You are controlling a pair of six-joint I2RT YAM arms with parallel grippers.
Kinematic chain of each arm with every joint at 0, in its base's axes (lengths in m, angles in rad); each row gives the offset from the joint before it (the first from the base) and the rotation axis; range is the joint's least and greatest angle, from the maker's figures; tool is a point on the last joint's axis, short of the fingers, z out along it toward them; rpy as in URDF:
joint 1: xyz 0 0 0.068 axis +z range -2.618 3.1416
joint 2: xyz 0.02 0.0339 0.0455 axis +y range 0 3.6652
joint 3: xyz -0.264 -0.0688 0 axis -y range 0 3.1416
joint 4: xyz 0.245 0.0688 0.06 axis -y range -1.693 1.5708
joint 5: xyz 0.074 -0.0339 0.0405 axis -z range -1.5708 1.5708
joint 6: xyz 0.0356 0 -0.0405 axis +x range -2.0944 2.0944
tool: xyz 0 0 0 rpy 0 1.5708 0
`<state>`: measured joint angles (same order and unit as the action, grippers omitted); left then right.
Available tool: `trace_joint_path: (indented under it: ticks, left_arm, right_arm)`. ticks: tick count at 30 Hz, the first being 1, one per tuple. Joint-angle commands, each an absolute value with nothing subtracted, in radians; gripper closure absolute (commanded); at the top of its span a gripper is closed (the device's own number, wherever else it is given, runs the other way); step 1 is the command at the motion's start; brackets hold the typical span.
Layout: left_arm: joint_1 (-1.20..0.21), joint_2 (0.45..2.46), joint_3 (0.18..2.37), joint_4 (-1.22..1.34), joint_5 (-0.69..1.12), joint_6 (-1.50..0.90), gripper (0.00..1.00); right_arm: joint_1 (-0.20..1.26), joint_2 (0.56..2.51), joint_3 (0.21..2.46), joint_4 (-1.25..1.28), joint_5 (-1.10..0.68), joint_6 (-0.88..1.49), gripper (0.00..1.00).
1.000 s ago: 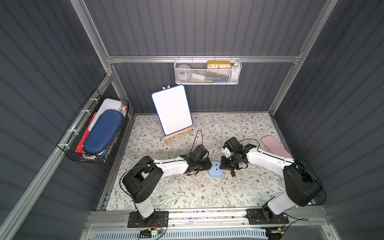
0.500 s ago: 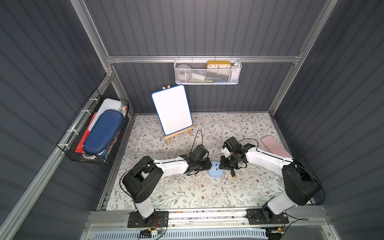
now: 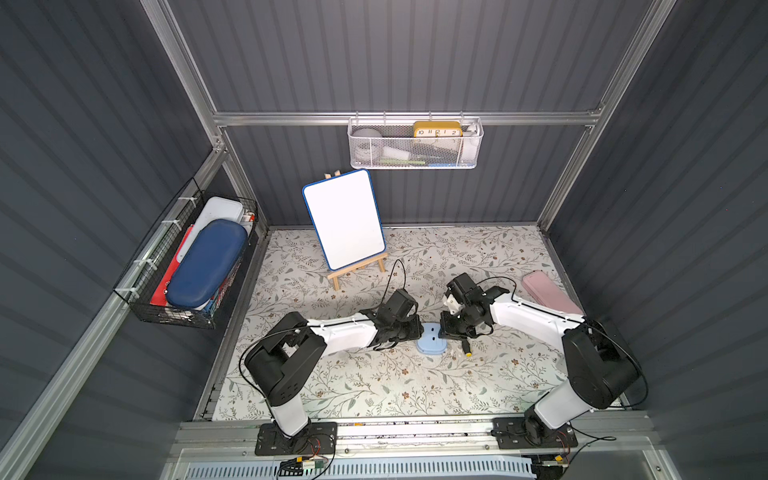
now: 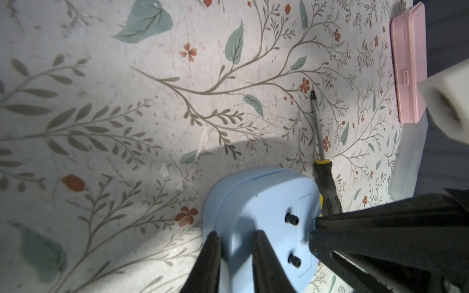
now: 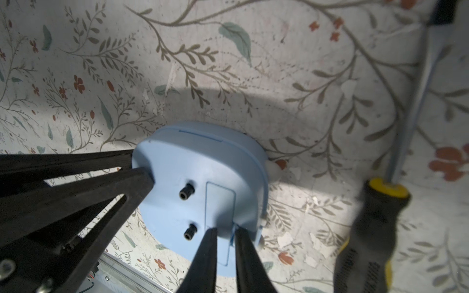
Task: Remove the battery from the alarm
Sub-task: Remove the cover from the alarm.
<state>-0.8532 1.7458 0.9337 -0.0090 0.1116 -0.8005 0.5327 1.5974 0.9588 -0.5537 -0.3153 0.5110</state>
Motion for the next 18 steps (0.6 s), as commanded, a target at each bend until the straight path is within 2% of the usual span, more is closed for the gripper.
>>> trace_joint_path:
  ticks: [1, 10, 18]
  left_arm:
    - [-0.877, 1.838, 0.891, -0.204, 0.114, -0.796, 0.75]
    - [-0.877, 1.829, 0.885, -0.212, 0.103, -0.802, 0.75]
    - [-0.878, 1.835, 0.886, -0.210, 0.104, -0.801, 0.75]
  right_arm:
    - [0.572, 1.635, 0.942, -0.423, -0.416, 0.529, 0.82]
    - [0.570, 1.608, 0.956, -0.449, -0.382, 0.523, 0.86]
    - [0.557, 1.588, 0.955, -0.383, -0.445, 0.570, 0.85]
